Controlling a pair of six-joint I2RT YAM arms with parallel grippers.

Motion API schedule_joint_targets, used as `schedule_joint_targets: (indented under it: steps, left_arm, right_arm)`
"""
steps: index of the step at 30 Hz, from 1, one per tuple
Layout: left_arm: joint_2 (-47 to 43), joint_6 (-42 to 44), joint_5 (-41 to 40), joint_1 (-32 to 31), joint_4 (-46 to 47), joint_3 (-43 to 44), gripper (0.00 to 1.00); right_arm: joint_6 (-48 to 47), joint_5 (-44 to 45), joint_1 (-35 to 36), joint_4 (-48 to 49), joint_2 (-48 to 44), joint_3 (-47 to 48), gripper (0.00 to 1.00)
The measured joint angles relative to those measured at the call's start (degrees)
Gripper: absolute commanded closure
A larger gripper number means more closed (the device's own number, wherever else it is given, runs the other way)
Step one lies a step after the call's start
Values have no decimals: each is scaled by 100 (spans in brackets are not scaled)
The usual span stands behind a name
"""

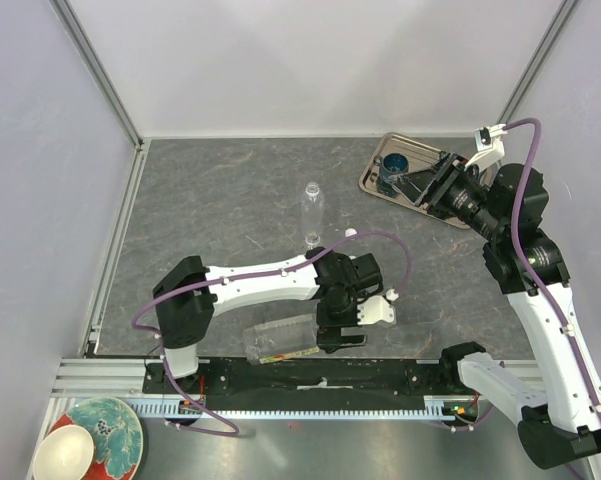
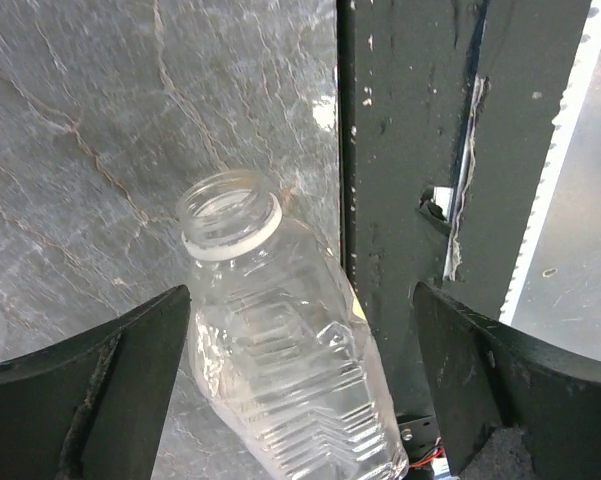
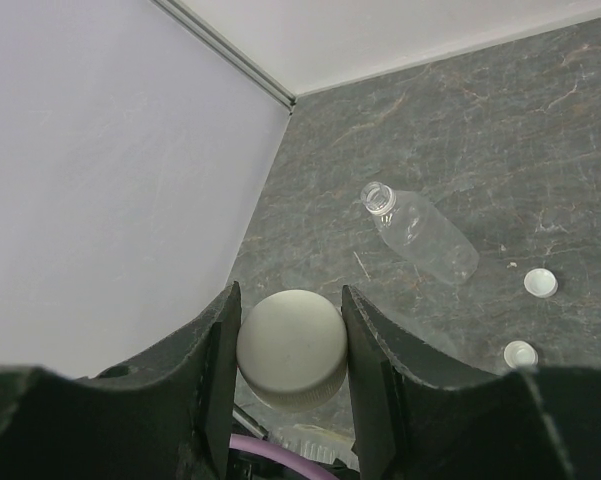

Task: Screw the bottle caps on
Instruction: Adjust the plastic bottle at the center of the board, then pick up the plastic bottle at the center of the board.

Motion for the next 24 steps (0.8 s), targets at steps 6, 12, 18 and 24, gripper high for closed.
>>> schedule_joint_targets:
  steps: [6,12,18,24]
  left_arm:
    - [-551,-7,-33,0,17,-289,1]
    - [-1746,-46,-166,-7,13,-798,1]
    - [-2374,-293,-299,2,-9,-1963,1]
    - [-2542,-592,-719,262,201,-2441,1]
  right_arm:
    - [-2,0,0,-13,26,0,57]
    - [-22,-17,0,-11,44,0,56]
    - [-37,-52,0,-15,129,55,56]
    - [-37,-72,0,-11,155,149,56]
